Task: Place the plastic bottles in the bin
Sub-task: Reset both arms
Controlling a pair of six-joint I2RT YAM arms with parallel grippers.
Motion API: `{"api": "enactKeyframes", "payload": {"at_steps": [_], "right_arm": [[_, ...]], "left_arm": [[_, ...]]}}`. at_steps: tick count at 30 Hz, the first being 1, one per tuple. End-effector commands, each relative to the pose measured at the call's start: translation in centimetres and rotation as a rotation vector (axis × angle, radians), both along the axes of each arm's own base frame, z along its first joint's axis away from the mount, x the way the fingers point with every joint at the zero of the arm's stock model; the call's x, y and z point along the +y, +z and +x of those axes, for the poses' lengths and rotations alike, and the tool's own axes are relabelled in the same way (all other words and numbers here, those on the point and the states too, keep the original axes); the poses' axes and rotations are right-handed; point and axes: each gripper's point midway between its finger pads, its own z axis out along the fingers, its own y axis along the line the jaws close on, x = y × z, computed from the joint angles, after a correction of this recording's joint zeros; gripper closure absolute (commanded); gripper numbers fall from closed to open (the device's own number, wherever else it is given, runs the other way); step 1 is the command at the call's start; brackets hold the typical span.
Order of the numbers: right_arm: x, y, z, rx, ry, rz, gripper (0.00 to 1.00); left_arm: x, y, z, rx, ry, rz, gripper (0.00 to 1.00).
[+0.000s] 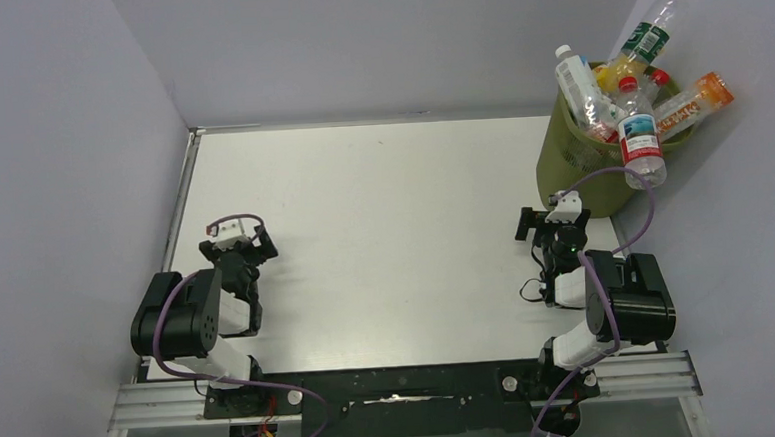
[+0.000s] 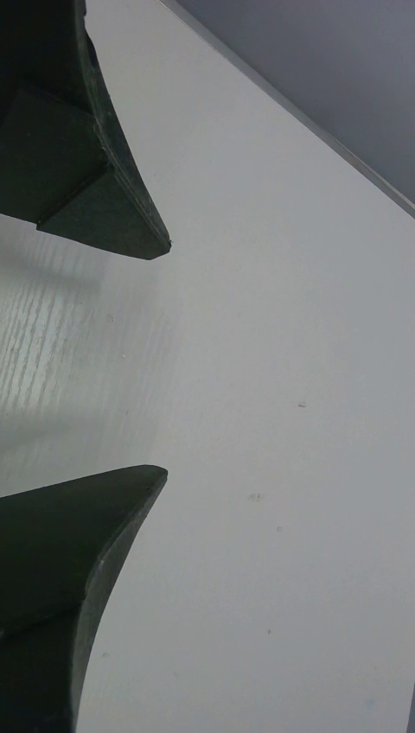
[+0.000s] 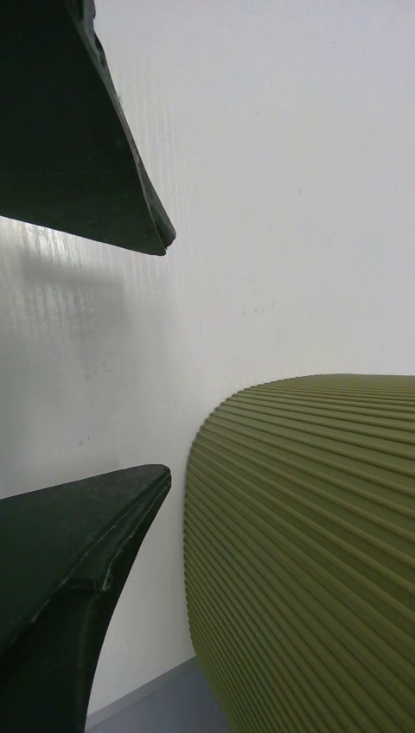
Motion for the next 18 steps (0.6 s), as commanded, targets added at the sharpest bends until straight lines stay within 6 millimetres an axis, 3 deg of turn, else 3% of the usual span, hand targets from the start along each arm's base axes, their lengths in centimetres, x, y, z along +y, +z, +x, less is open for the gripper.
{"api": "enactKeyframes", "payload": {"at_steps": [1,3,6,8,18], "right_arm": [[-0.4,2.2,1.2,-0.076,-0.002,-0.011,0.02],[-0.4,2.2,1.2,-0.078,-0.001,-0.011,0.02],[-0.4,2.3,1.2,-0.079,-0.001,-0.010,0.02],[-0.4,2.3,1.2,-0.080,-0.002,-0.010,0.02],[-0.4,2.3,1.2,-0.080,0.000,-0.010,0.02]], "left_arm": [[-0.5,1.8,0.6,-0.064,-0.037,0.038,0.08],[-1.8,2.3,0.1,-0.095,-0.121,0.075,0.08],[-0.7,1.5,0.3,-0.057,-0.055,0.050,0.08],[-0.8,1.5,1.2,-0.042,-0.052,0.058,0.08],[-1.3,1.6,1.0,-0.045,-0.075,0.071,0.08]]}}
